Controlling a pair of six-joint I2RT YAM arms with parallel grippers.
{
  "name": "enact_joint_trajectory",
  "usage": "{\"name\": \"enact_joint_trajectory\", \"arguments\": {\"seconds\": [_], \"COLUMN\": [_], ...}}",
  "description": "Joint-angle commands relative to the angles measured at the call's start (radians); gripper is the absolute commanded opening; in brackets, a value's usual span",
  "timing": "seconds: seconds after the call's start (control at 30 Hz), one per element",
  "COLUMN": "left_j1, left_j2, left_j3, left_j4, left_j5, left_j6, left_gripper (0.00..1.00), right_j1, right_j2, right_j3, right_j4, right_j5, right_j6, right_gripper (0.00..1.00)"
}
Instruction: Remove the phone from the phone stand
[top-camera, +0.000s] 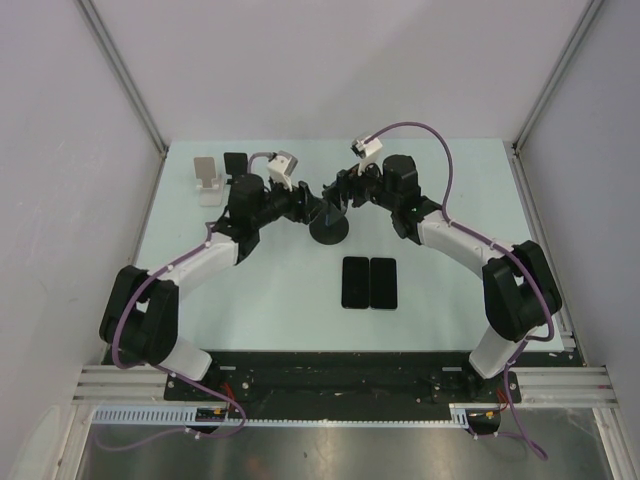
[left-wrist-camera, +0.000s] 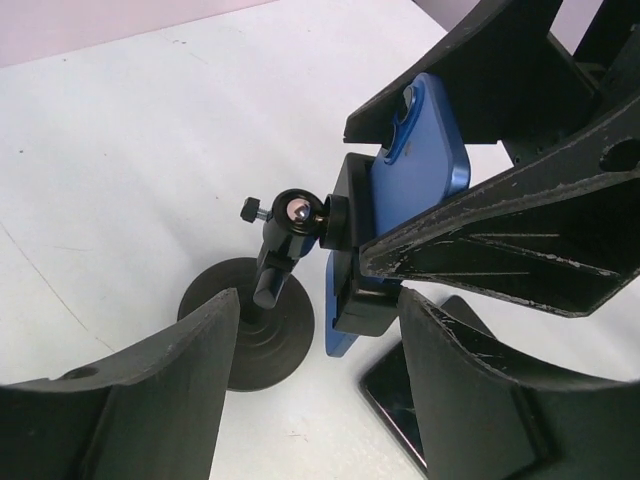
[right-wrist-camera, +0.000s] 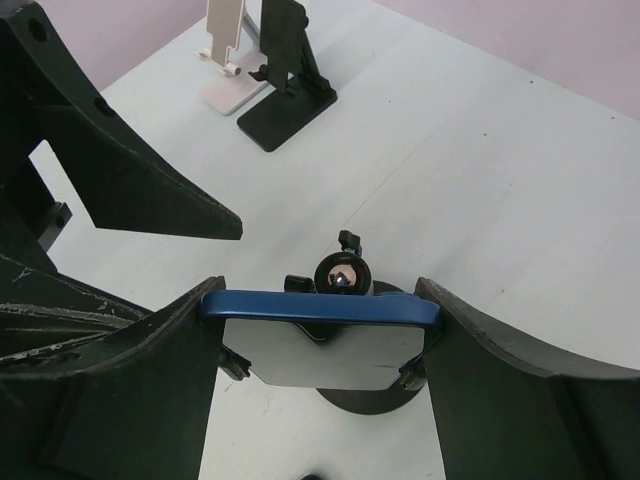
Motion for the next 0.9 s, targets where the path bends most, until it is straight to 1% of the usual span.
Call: {"name": "enact_joint_trajectory", "arguments": {"seconds": [0.0,0.13,0.3,0.37,0.4,0.43,0.5,0.53,0.57,0.67,0.73,0.83,0.87], "left_j1": [-0.026,-0.066,-0.083,-0.086,-0.086,-0.086,-0.086,-0.086,-0.086,-0.083,-0.080,-0.060,-0.052], "left_j2": [0.008,0.020,0.040,0.045,0.046,0.050,0.053,0.054,0.053,0.046,0.045,0.039,0.034], "left_j3": [0.044,0.048,0.058,0.062,0.065,0.067,0.068,0.070,0.068,0.065,0.062,0.059,0.058], "left_j4": [0.000,-0.007,-0.009,-0.011,-0.012,-0.012,-0.015,-0.015,-0.017,-0.020,-0.021,-0.021,-0.021], "left_j5": [-0.057,-0.064,-0.072,-0.087,-0.107,-0.123,-0.149,-0.166,-0.170,-0.186,-0.187,-0.143,-0.112], "left_j6": [0.062,0.106,0.124,0.131,0.129,0.129,0.123,0.118,0.114,0.103,0.091,0.062,0.052], "left_gripper": [0.70,0.73,0.76,0.75,0.73,0.69,0.53,0.43,0.25,0.00,0.00,0.00,0.00], "right_j1": [0.003,0.006,0.011,0.013,0.013,0.014,0.016,0.017,0.020,0.019,0.016,0.000,-0.007], "right_j2": [-0.024,-0.021,-0.021,-0.019,-0.019,-0.019,-0.019,-0.021,-0.019,-0.022,-0.027,-0.031,-0.032], "right_j3": [-0.008,-0.007,-0.008,-0.007,-0.007,-0.008,-0.008,-0.008,-0.008,-0.008,-0.010,-0.010,-0.008], "right_j4": [-0.040,-0.042,-0.040,-0.040,-0.039,-0.042,-0.048,-0.060,-0.071,-0.101,-0.120,-0.141,-0.146], "right_j5": [0.071,0.073,0.076,0.076,0.074,0.076,0.084,0.090,0.111,0.136,0.147,0.147,0.122], "right_j6": [-0.024,-0.028,-0.028,-0.028,-0.029,-0.029,-0.040,-0.047,-0.049,-0.093,-0.110,-0.132,-0.133], "right_gripper": [0.00,0.00,0.00,0.00,0.00,0.00,0.00,0.00,0.00,0.00,0.00,0.00,0.00]}}
